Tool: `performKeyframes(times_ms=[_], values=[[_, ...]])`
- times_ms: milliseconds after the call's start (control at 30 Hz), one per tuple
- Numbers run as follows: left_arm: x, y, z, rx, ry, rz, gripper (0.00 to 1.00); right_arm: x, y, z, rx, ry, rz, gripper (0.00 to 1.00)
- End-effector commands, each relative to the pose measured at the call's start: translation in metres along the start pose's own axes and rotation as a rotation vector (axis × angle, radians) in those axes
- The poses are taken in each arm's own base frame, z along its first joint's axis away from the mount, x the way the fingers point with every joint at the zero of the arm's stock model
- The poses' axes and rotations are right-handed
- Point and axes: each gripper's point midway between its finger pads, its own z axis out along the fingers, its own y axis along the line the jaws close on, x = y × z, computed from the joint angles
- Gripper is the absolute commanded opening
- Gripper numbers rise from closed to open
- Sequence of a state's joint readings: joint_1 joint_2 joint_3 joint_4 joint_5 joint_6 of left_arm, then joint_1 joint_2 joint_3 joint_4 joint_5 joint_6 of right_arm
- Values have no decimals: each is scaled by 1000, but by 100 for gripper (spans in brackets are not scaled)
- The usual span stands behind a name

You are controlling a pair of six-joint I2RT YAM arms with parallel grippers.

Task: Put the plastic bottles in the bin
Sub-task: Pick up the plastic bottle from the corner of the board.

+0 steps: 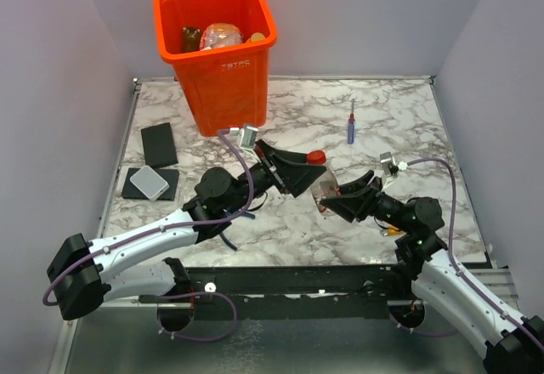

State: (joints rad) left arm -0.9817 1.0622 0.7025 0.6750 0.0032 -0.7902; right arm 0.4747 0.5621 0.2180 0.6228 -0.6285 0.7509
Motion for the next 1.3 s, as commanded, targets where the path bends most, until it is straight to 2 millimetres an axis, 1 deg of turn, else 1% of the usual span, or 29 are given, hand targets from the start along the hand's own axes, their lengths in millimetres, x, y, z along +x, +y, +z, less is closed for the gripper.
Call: performKeyframes(times_ms=[0,133,267,333,400,433,500,567,600,667,700,767,833,867,900,967,1000,1033,1067,1133,1167,1200,1267], values=[[19,-28,2,143,123,-35,97,-20,28,4,-91,-13,-62,23],[26,-26,6,143,147,-39,91,-19,28,3,-81,-6,-68,23],[30,-22,11,133,157,-46,81,-14,28,2,-87,15,-68,22],[29,-22,14,133,154,-44,78,-11,28,3,-91,30,-66,22],[24,-24,17,133,140,-37,79,-8,27,3,-94,41,-66,22],[23,-25,19,133,134,-32,82,-7,27,3,-93,46,-64,22],[19,-26,21,135,123,-19,85,-5,26,3,-91,48,-63,22],[18,-28,23,143,122,-9,86,-3,25,2,-89,51,-61,22],[19,-28,24,145,127,-6,84,-3,25,2,-89,52,-62,22],[22,-28,25,153,142,-4,75,-2,24,2,-89,54,-62,22],[24,-28,25,155,149,-4,67,-2,24,2,-89,54,-63,22],[27,-26,26,154,158,-5,47,-2,24,2,-88,56,-63,22],[29,-25,26,151,160,-4,32,-3,24,3,-89,56,-64,24],[28,-25,26,151,160,-1,26,-3,24,4,-86,58,-61,29],[27,-25,26,151,157,4,20,-4,23,4,-78,60,-55,42],[25,-26,26,149,150,20,10,-5,19,7,-48,77,-31,74],[22,-25,27,140,143,33,4,-6,19,8,-37,84,-22,84],[20,-22,27,122,135,49,0,-8,20,9,-28,93,-17,97],[17,-19,29,97,128,70,0,-12,21,10,-18,98,-14,100],[8,-10,30,34,108,120,0,-20,24,11,8,115,-21,100],[3,-5,31,2,99,154,0,-26,29,11,15,118,-31,100],[-3,-1,32,-31,86,190,0,-37,36,11,19,113,-44,100],[-18,8,32,-102,51,255,0,-50,45,10,36,114,-60,100]])
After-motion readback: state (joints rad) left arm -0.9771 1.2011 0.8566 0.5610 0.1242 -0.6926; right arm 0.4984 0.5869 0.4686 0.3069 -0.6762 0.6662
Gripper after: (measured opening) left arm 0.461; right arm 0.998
